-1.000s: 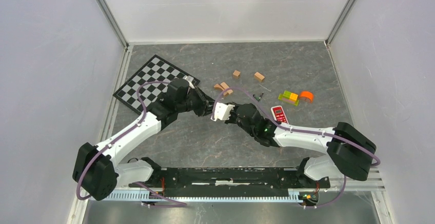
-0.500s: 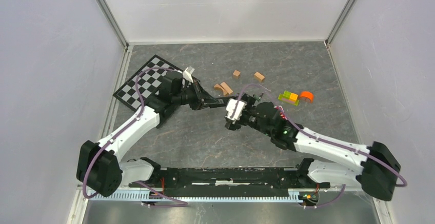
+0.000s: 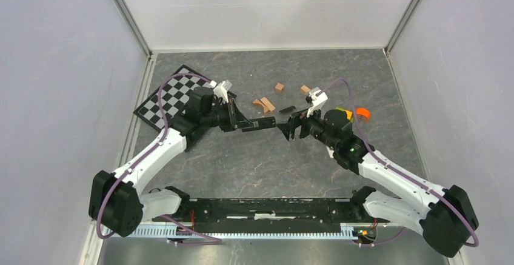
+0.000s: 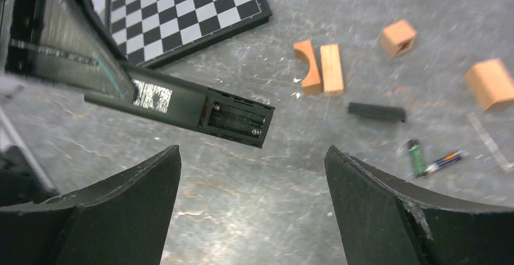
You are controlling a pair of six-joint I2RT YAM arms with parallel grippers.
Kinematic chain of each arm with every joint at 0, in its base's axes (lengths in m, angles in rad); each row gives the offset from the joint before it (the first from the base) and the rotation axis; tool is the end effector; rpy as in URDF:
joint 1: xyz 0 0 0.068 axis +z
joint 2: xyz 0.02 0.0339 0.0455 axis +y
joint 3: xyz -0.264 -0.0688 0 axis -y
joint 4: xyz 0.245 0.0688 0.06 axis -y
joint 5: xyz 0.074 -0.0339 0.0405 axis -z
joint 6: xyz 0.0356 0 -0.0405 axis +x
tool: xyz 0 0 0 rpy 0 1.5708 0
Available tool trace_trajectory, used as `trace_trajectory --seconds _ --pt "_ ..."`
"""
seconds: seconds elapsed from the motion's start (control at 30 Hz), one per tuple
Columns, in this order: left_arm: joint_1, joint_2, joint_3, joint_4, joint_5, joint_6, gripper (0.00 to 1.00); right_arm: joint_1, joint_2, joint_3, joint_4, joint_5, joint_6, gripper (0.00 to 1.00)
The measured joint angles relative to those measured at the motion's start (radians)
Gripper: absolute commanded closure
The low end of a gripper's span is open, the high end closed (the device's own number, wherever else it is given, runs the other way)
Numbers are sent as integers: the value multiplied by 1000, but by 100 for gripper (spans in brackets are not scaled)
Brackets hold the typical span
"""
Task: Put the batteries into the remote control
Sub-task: Adjust the remote control.
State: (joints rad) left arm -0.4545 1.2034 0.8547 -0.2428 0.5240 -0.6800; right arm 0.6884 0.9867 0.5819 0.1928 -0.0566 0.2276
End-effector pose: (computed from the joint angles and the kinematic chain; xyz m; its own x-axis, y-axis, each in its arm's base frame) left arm 0.2284 -0.1314 0.2741 -0.8632 -0.1842 -0.4700 0.2707 0.6170 -0.7389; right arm 0.1766 0.1479 0.2693 -0.3111 0.0358 -0.9497 -0.6229 0.7471 0.2322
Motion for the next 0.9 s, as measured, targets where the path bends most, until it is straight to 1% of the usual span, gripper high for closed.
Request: trace_trajectory --seconds 0.17,0.27,0.37,0.53,0.67,0.73,0.77,0.87,0.9 --pt "0 -49 -69 43 14 76 98 -40 74 -5 36 -90 261 8" --pt "0 -72 -93 75 59 112 98 -42 110 -19 72 -158 338 8" --pt "0 -98 -97 108 111 132 98 -43 113 -21 86 -200 344 8" --pt "0 -163 -106 153 208 153 98 -72 108 -21 84 -286 308 8" --pt "0 -191 -109 174 281 158 98 -111 74 -22 85 -388 288 11" --pt "0 -197 -109 178 321 159 98 -128 49 -26 106 -446 283 11" --pt "0 -199 -109 180 342 159 98 -138 34 -32 128 -488 282 14" --pt "0 -210 -111 193 407 159 98 -159 13 -38 198 -641 289 25" --pt "0 -215 -114 204 428 159 98 -163 17 -38 218 -686 292 26"
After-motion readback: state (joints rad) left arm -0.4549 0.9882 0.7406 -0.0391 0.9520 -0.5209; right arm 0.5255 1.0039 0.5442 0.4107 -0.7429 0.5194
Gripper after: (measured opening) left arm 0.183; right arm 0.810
